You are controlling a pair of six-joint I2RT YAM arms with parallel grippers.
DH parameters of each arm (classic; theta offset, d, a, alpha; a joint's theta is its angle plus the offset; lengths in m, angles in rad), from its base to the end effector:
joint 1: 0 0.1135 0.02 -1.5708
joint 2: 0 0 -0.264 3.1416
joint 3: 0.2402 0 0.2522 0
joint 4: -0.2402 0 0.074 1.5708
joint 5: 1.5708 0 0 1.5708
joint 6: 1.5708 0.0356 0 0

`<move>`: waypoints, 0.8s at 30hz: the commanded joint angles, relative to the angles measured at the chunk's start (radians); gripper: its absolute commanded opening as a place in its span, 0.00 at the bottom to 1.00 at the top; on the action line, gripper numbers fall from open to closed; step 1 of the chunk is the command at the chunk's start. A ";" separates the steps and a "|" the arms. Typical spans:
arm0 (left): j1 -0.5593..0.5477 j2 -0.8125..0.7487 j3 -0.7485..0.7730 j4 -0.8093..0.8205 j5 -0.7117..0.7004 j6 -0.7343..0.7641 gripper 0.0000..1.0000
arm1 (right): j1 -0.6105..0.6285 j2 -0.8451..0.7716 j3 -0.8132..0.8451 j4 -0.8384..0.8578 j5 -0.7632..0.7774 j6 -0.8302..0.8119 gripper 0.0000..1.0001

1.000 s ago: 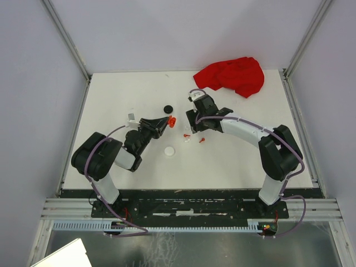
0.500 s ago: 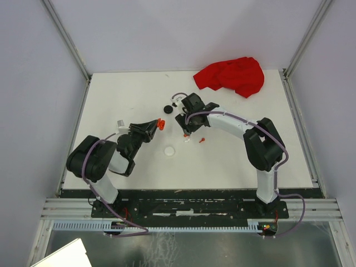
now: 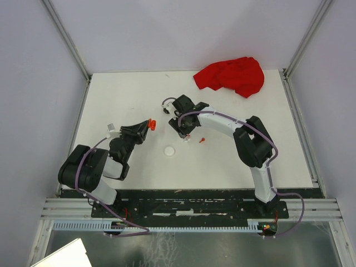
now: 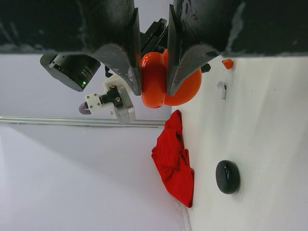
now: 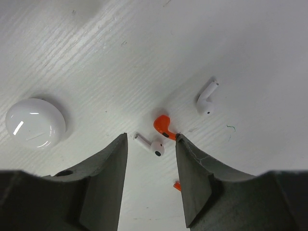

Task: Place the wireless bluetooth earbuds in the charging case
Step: Pick up the earbud from the center of the board.

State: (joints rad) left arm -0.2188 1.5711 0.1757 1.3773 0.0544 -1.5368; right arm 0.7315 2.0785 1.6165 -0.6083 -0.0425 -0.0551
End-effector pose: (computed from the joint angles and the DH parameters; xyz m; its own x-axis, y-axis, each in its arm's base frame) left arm 0.2255 -0.0521 0.1448 -0.2703 -0.9622 -0.0330 -0.0085 0.0367 -0.9993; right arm 0.3316 0.2997 0.1926 -0.6143 -0.6254 -0.4812 -0.7175 0.6965 0.0108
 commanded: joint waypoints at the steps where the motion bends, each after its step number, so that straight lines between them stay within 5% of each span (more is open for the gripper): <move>1: 0.017 -0.050 -0.016 0.004 -0.005 -0.023 0.03 | 0.006 0.029 0.065 -0.028 0.015 -0.019 0.52; 24: 0.040 -0.084 -0.030 -0.033 0.003 -0.013 0.03 | 0.000 0.126 0.131 -0.049 0.039 -0.042 0.47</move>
State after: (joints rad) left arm -0.1852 1.5089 0.1509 1.3128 0.0551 -1.5368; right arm 0.7334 2.2005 1.7058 -0.6678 -0.0196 -0.0849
